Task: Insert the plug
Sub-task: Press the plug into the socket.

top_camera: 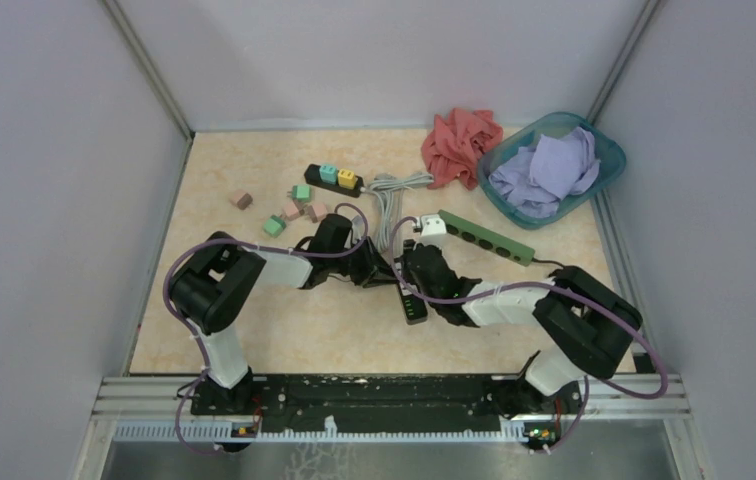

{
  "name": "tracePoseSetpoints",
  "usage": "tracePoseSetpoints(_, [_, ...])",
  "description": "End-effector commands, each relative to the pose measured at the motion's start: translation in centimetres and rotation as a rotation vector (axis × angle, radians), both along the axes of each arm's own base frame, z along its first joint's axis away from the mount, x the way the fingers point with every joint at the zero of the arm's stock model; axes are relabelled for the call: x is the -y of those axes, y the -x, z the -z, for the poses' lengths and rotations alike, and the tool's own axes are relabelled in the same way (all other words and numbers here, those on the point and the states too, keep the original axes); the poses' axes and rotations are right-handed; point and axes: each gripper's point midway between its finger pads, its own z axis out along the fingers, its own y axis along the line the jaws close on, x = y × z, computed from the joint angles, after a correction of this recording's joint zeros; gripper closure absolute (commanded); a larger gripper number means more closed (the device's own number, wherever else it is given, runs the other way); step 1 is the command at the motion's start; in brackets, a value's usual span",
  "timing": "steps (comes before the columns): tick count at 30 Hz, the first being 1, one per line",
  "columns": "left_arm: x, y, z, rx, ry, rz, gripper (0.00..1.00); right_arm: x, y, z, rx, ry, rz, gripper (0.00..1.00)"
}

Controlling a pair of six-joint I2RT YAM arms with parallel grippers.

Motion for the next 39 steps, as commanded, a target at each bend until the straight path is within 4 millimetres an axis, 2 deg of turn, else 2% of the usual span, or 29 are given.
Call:
tracePoseSetpoints(1, [-1.3,-0.3,1.9,0.003,-0.083,-0.06,0.69,4.8,11.7,11.7,-0.534,0.198,-0.206,1.0])
tracePoseSetpoints(5, [-1.3,-0.3,1.8,0.005,-0.08,-0.058,0.69,3.5,12.4,11.5,-0.481,0.325,-0.277,1.0])
tracePoseSetpoints(9, [-1.4,-0.2,2.0,0.001,-0.084,-0.065,0.69,3.9,13.3,13.1,-0.477,0.454,-0.287,1.0])
tracePoseSetpoints(13, [-1.6,-0.1,2.0,-0.004,-0.086,-0.071,0.69,4.5,13.4,13.6,-0.473,0.486,-0.246,1.0])
tracePoseSetpoints(16, [-2.0,-0.3,2.0,0.002,-0.094,-0.085,0.69,4.2,13.2,13.5,-0.454,0.431,-0.226,1.0])
tracePoseSetpoints(22, [-2.5,-0.9,1.6,0.017,-0.095,-0.099,0.69,2.1,11.6,12.8,-0.411,0.308,-0.273,1.0])
tracePoseSetpoints(28, [-2.5,-0.9,1.4,0.025,-0.1,-0.082,0.68,2.1,10.7,12.2,-0.393,0.293,-0.285,1.0])
tracePoseSetpoints(34, [-3.3,-1.6,-0.3,0.088,-0.139,-0.094,0.63,1.4,9.5,10.9,-0.334,0.294,-0.293,1.0])
tracePoseSetpoints(39, [-5.4,-2.2,-2.2,0.146,-0.179,-0.146,0.57,1.2,9.1,10.3,-0.301,0.28,-0.291,1.0])
